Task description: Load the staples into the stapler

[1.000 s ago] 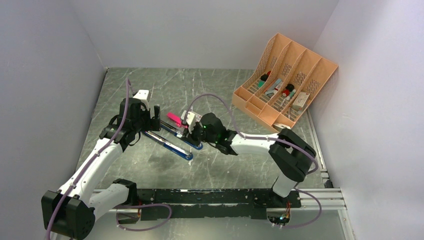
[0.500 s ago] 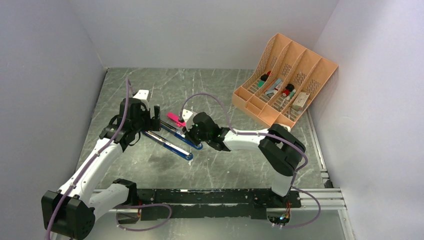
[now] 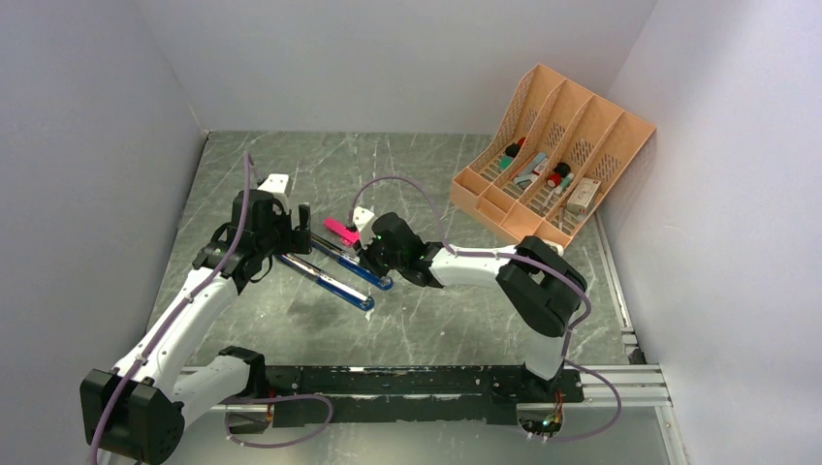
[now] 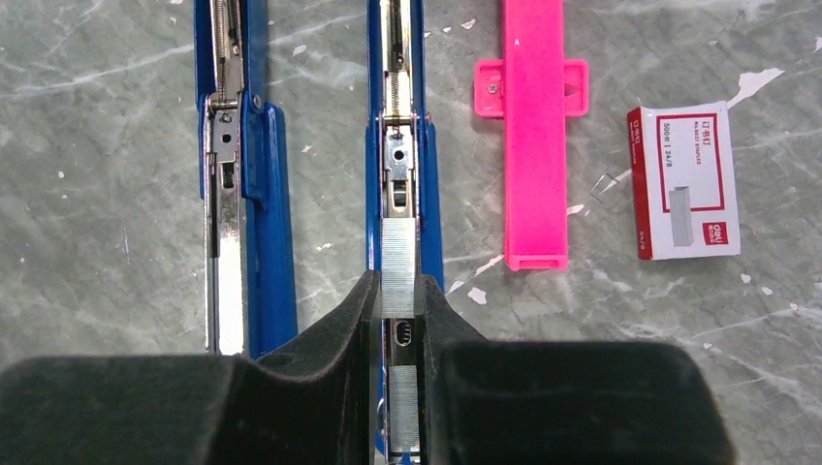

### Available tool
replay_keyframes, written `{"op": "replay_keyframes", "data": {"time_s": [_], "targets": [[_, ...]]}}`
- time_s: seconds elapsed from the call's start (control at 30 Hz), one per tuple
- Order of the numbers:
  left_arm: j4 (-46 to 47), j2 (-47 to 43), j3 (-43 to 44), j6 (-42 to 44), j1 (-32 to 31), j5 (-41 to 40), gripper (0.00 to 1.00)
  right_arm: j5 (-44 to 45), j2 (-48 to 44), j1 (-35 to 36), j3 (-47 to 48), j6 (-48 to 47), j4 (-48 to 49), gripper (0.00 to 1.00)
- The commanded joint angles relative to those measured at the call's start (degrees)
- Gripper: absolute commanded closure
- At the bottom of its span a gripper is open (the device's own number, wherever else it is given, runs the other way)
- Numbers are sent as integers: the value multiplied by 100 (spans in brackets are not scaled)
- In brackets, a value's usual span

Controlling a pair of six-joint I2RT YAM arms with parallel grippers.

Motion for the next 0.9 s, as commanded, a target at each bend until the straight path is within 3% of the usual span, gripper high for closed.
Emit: {"op": "replay_keyframes", "data": {"time_s": [0.0,0.87], "targets": [[144,-41,25,64,-7,90,4,-12,87,-38,177,53,-81,100],[146,-45,21,66,-7,81,4,-97,262,-55,297,18,-229,100]]}}
